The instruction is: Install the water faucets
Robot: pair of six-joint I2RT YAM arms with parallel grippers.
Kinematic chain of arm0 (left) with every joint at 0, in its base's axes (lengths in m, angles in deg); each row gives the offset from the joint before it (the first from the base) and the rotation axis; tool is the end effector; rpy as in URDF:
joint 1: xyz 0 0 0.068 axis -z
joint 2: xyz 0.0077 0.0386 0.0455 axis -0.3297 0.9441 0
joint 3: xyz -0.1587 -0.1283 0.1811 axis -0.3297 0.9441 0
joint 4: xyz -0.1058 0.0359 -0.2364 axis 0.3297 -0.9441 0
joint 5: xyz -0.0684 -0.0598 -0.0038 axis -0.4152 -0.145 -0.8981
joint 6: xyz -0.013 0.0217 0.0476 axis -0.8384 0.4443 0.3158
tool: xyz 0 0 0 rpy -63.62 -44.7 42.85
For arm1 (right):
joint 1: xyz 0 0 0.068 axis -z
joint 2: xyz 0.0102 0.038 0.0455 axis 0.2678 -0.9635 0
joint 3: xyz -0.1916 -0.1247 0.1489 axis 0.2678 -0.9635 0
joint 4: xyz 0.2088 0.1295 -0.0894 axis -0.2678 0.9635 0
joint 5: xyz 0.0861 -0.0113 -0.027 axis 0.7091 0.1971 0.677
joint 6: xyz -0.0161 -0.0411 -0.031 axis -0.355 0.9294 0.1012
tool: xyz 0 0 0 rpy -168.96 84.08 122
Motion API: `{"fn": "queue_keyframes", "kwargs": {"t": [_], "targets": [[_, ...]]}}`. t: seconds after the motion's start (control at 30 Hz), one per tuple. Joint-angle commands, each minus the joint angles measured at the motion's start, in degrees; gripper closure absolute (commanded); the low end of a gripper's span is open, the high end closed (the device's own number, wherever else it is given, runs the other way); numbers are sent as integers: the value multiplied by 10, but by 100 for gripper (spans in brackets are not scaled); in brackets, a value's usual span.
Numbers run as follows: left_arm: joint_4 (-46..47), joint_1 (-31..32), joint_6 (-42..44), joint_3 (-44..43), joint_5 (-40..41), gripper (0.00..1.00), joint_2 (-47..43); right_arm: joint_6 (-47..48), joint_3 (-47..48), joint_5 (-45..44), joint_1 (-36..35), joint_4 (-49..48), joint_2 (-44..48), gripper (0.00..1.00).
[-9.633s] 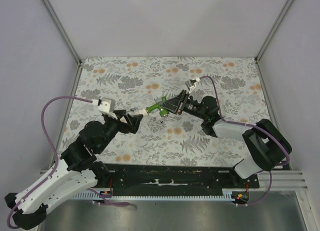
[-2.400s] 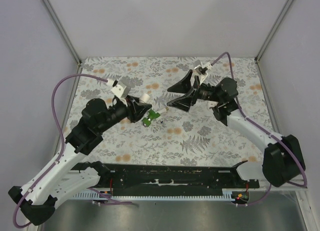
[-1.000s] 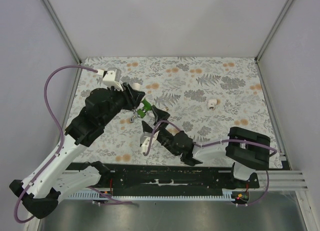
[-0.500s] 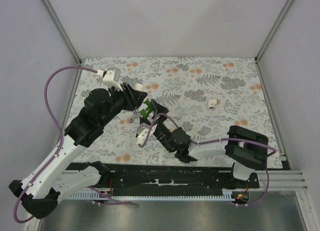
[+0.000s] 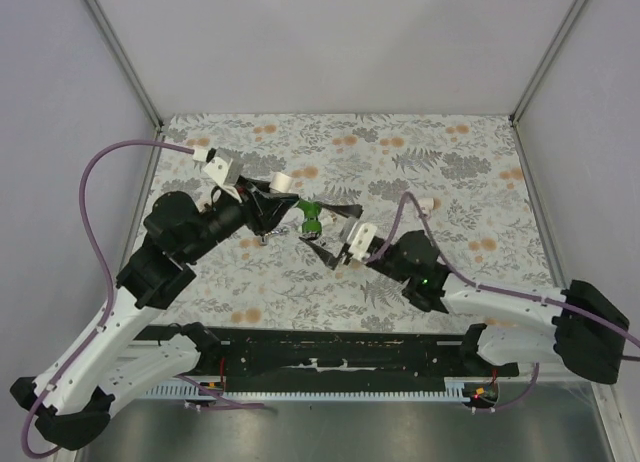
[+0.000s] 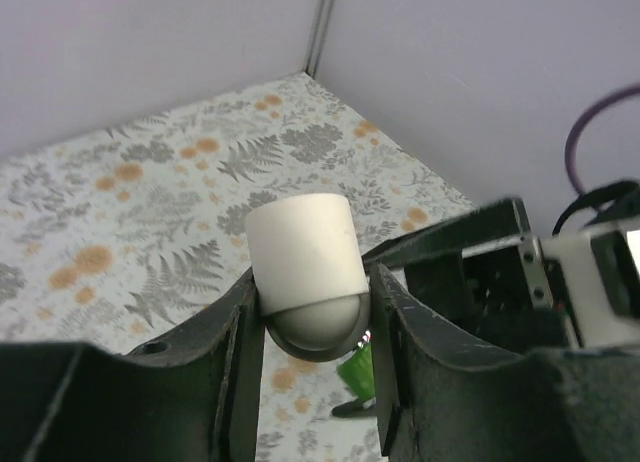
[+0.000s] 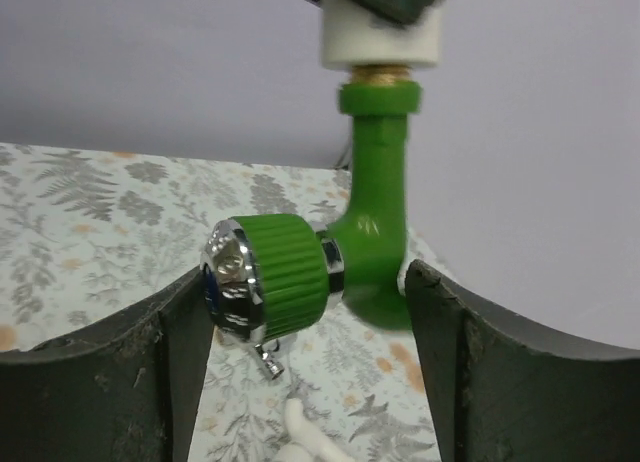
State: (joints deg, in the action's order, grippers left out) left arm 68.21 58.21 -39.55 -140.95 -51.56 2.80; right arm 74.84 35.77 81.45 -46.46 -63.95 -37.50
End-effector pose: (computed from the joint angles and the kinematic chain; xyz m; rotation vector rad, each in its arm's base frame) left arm 0.1289 -0.1102 0.4216 0.4257 1.5751 -0.8517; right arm 0.1304 0.2441 0.2960 -0.9389 0.9387 0.4846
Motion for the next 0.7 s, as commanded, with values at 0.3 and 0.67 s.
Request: {"fn": "queue_keyframes", "kwargs": {"t": [0.3,0.67], "targets": [[-5,-6,226,58,-214,98,-52,-540,96,479,264,104,32,79],[2,-6,121,85,-71,98,-38,-596,98,492,304,75,11,55]]}}
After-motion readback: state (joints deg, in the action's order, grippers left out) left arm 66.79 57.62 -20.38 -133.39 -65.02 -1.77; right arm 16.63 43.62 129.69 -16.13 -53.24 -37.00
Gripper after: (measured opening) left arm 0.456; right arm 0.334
